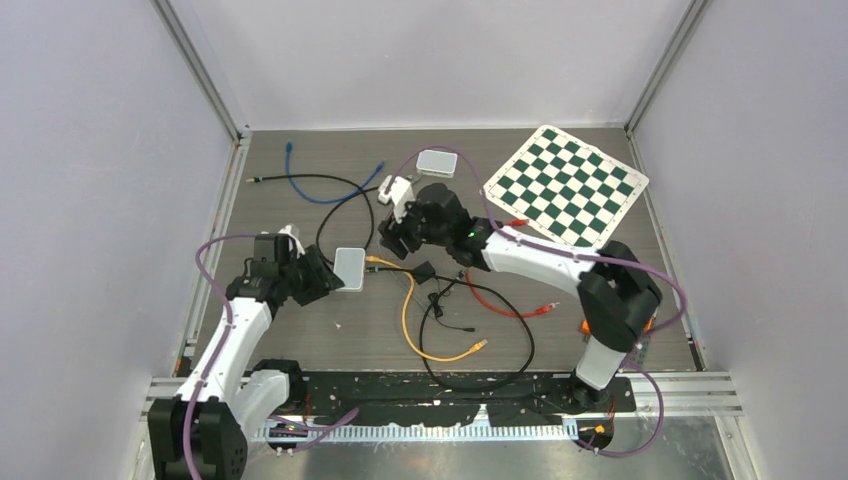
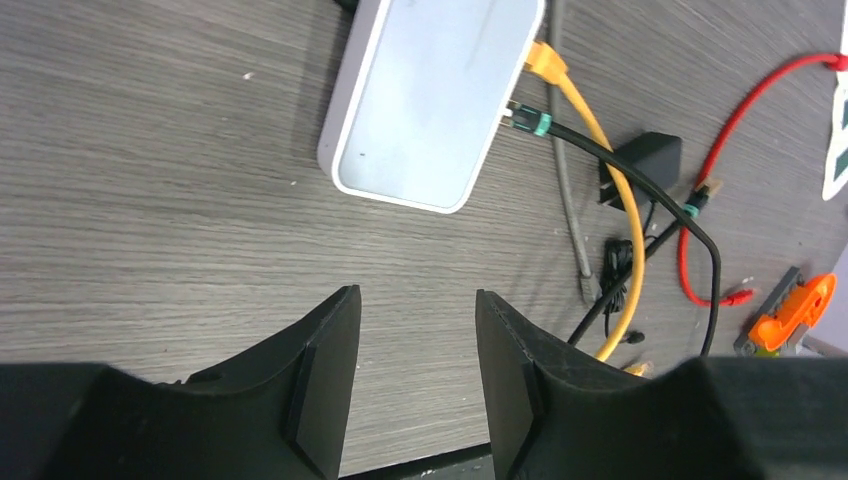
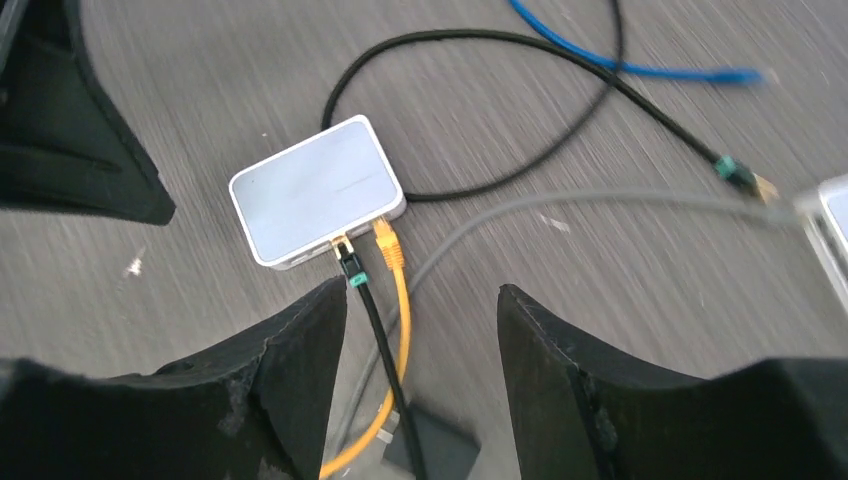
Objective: Insert the plug into the switch port
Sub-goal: Insert the connector into the switch port, then move the connector to the center of the board, then pick up the connector from the center of the board.
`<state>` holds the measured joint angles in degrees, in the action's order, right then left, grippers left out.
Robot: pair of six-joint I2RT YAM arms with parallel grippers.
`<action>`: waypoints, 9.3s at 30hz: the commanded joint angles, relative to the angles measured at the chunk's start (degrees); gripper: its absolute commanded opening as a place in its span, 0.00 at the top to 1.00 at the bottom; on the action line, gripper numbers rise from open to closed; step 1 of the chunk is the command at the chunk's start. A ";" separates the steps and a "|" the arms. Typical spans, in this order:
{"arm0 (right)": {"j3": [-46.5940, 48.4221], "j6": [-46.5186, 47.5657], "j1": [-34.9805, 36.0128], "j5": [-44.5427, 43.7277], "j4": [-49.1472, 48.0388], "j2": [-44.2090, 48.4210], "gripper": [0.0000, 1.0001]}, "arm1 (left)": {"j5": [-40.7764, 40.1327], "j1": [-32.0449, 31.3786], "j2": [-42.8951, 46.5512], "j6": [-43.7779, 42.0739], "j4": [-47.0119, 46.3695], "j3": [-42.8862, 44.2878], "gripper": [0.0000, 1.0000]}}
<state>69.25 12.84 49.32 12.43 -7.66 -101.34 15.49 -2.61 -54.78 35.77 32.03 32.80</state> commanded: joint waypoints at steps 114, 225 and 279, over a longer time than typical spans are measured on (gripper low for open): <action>-20.25 -39.80 -9.13 -13.37 41.16 54.24 0.53 | -19.37 -19.91 -62.66 -9.07 10.71 63.08 0.59; -6.05 -40.97 -9.21 -16.84 9.60 35.83 0.46 | -28.73 -26.46 -34.09 -16.34 -9.90 47.74 1.00; 4.20 -49.51 -9.17 -13.92 -9.38 14.37 0.41 | -12.74 -34.27 -0.63 11.59 -22.00 16.45 1.00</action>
<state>70.50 -34.89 39.99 -2.94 -13.28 -86.94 1.89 -36.51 -57.71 46.46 14.35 49.84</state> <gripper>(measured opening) 0.613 0.028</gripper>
